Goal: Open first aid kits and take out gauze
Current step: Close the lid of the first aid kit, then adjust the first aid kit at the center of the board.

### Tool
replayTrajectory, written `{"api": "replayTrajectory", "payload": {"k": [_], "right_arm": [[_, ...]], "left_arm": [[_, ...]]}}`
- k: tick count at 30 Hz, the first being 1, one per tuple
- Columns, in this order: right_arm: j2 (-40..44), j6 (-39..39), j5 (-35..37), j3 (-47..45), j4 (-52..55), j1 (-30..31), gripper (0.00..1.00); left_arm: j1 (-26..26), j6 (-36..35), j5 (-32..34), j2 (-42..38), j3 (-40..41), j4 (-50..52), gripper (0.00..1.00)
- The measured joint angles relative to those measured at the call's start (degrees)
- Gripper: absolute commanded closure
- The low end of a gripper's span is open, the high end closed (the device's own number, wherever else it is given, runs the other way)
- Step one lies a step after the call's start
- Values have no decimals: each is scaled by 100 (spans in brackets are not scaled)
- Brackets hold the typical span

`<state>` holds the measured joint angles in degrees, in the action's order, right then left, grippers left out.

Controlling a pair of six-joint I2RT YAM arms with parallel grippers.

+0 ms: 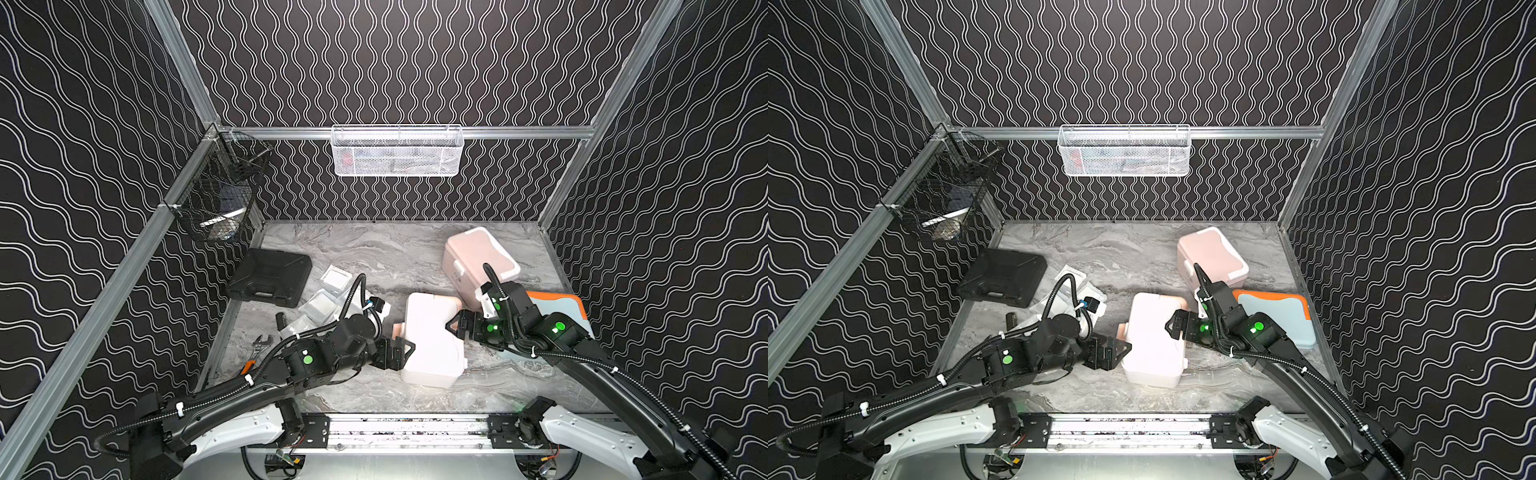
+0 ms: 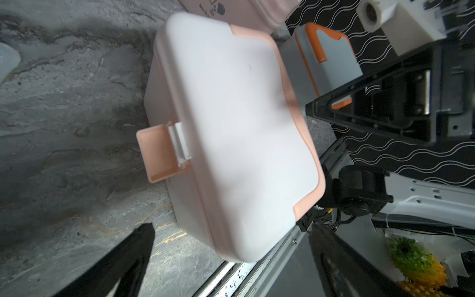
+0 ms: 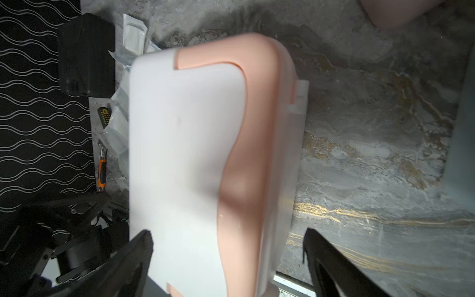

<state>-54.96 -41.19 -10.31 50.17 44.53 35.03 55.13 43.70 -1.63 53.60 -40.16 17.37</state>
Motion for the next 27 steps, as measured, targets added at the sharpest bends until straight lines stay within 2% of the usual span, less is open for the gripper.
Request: {"api": "replayTrajectory", "payload": {"k": [6,13,18,21,27], "right_arm": [[-341,-129,-168,-232,-579,-15,26],[-1036,-116,-240,-28,-1167,-107,28],[-1460,87,-232,234,-1399,-245,22],[-1615,179,-315,332,-1493,-350,15],[-1530,369,-321,505,-1388,-424,6]], "left_arm": [[39,444,-428,39,619,-680,1],[262,809,-553,404,800,-1547,1],[363,903,-553,798,748,-1897,1],[398,909,-555,1029,723,-2096,1],[422,922,-533,1086,649,-2238,1]]}}
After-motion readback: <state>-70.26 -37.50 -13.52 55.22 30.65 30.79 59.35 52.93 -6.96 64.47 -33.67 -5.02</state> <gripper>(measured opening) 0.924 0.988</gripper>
